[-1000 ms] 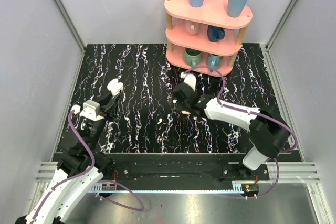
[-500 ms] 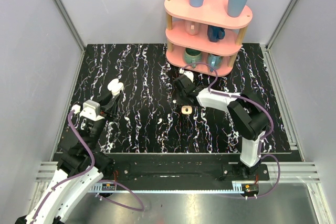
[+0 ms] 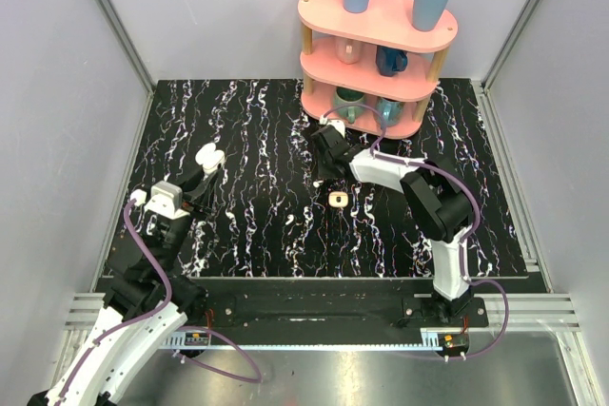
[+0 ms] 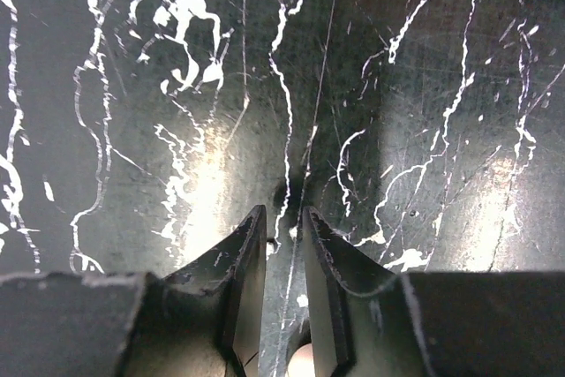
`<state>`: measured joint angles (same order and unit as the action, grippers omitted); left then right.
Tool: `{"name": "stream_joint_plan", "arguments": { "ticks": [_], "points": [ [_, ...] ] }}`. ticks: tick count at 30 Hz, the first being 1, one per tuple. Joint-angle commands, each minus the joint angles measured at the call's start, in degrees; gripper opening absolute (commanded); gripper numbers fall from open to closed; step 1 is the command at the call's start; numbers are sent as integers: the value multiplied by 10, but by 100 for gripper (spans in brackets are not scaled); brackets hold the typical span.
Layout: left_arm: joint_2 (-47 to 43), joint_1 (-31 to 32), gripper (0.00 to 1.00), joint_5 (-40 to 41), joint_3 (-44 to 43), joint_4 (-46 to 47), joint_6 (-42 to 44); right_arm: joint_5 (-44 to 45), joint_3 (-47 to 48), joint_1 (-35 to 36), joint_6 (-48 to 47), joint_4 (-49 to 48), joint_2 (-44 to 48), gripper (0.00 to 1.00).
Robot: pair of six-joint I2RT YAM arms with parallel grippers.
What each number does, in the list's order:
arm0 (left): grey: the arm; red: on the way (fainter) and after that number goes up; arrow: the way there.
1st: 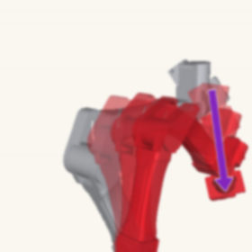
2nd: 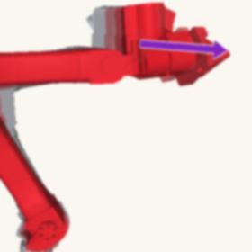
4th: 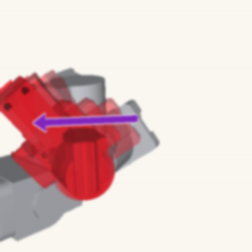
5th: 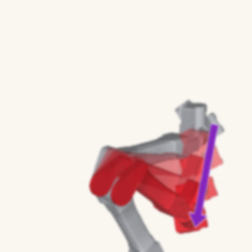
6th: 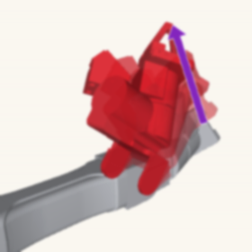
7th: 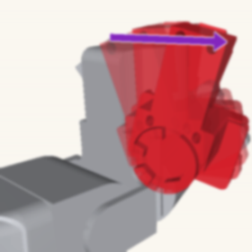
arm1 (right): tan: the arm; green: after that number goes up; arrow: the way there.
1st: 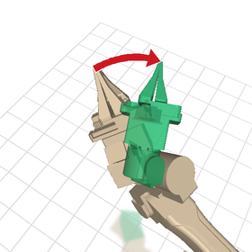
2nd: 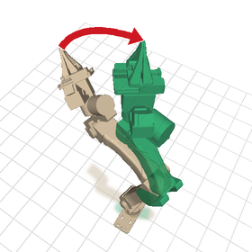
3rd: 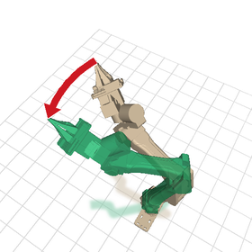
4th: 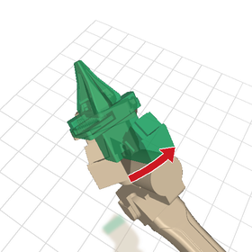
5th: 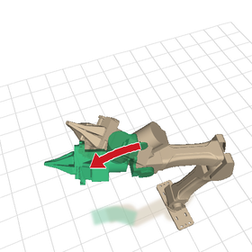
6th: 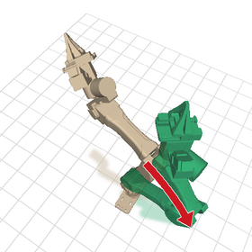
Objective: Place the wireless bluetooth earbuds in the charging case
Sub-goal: Adjust the right earbud at the center of the board.
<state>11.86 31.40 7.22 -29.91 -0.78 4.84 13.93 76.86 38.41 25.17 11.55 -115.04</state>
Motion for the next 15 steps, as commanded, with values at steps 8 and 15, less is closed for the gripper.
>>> {"name": "stream_joint_plan", "arguments": {
  "ticks": [8,15],
  "points": [
    [4,-3,0,-16,-23,17,-3,-28,0,-2,-35,18,-12,30],
    [6,-6,0,-19,-22,20,-4,-46,-17,-1,-49,43,-4,29]
  ]
}}
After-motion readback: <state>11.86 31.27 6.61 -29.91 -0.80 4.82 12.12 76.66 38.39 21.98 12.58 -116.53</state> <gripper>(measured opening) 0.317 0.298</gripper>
